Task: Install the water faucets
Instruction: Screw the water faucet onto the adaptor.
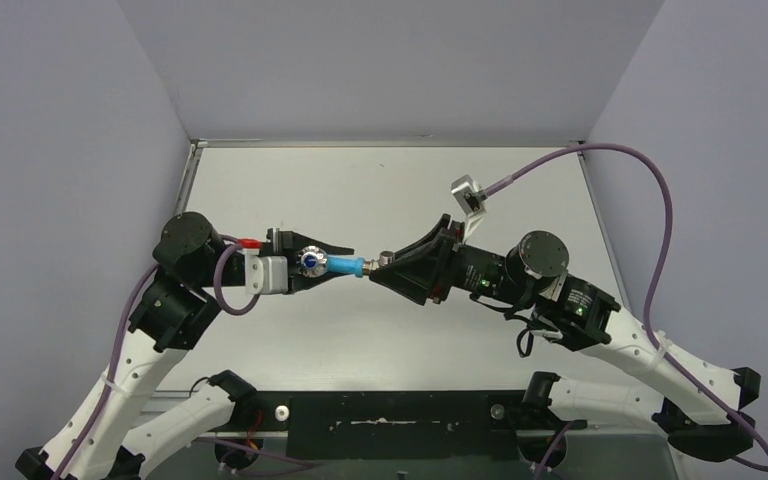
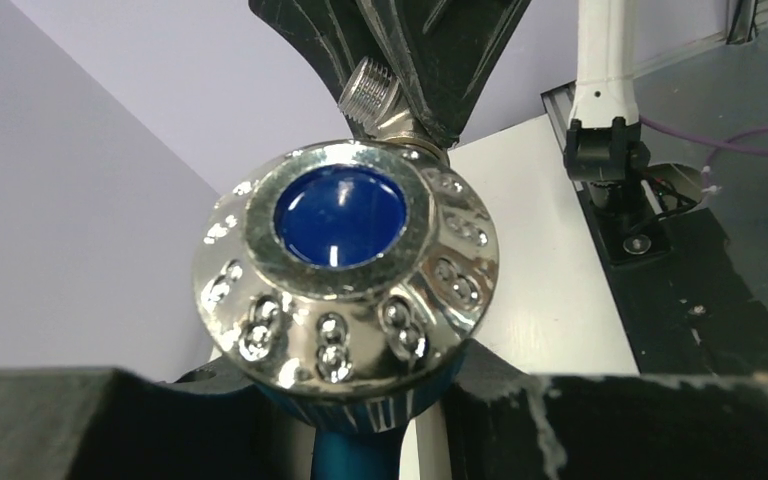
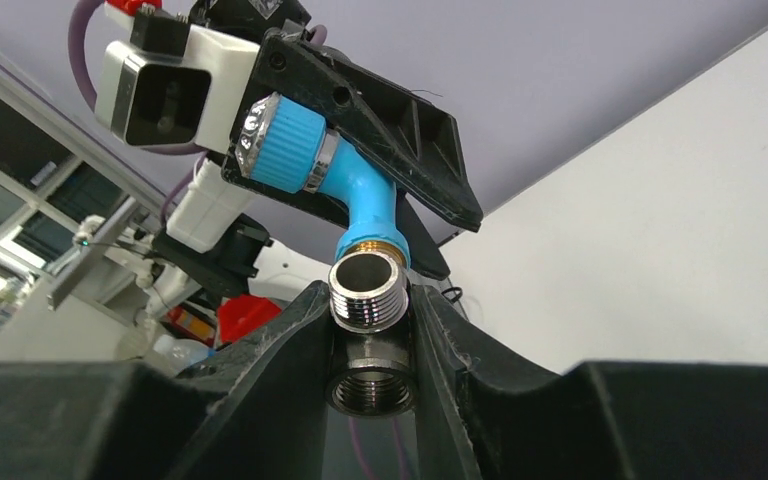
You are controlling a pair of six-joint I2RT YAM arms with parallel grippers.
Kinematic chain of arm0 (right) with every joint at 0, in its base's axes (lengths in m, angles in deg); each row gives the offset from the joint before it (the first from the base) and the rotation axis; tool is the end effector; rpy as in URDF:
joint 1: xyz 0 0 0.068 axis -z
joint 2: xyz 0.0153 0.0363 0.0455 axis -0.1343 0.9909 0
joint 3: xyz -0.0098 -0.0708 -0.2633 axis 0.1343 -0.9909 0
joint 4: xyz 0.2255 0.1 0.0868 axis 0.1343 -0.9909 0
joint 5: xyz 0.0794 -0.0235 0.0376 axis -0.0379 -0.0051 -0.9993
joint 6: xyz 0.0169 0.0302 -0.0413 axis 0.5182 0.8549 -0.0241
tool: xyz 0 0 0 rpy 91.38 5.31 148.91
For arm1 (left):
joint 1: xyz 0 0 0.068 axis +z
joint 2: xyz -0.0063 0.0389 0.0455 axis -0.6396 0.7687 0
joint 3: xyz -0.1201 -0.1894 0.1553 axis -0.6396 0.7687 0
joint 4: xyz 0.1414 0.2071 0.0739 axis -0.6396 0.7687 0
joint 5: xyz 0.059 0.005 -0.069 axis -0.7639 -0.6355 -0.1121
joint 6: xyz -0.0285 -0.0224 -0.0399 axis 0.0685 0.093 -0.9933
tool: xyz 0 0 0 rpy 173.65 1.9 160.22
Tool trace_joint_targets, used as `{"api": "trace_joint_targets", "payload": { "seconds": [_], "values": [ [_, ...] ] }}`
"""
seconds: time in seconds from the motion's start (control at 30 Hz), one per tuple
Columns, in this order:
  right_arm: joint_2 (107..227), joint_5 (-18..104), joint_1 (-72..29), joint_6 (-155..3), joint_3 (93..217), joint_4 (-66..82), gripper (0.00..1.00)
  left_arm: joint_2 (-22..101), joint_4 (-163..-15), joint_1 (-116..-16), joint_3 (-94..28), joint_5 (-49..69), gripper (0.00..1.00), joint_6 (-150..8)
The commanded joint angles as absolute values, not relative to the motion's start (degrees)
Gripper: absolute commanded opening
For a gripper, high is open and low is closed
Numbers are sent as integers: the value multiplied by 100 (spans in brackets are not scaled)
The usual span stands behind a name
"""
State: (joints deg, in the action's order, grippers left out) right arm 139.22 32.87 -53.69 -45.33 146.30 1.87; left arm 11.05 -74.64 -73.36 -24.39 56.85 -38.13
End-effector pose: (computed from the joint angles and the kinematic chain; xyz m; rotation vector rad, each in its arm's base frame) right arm 0.0832 0.1757 0.4534 -0.6340 1.5627 1.5934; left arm 0.1104 -0.1084 0.4417 1.3370 0.8687 -0.8818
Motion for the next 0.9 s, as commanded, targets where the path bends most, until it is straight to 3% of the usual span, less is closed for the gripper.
{"api": "trace_joint_targets", "payload": {
  "seconds": [0.0, 0.13, 0.3, 0.5, 0.67, 0.87],
  "values": [
    [13913, 3400, -5253, -3271, 14560, 807, 0, 1175, -7708, -7342, -2751, 5431, 0, -3281],
    [13878, 3374, -5063, -2937, 14511, 651, 1, 1163, -7580, -7342, -2781, 5371, 0, -3160],
    [13633, 3469, -4773, -2964, 14447, 574, 34, 1124, -7597, -7342, -2754, 5349, 0, -3233],
    [13391, 3577, -4695, -3297, 14422, 516, 59, 1088, -7924, -7340, -2638, 5375, 0, -3554],
    [12989, 4250, -4687, -4320, 14430, 218, 65, 1033, -8420, -7342, -2447, 5342, 0, -4125],
    [12819, 4446, -4688, -7463, 15052, -322, 67, 934, -9351, -7342, -2295, 4870, 0, -6077]
  ]
}}
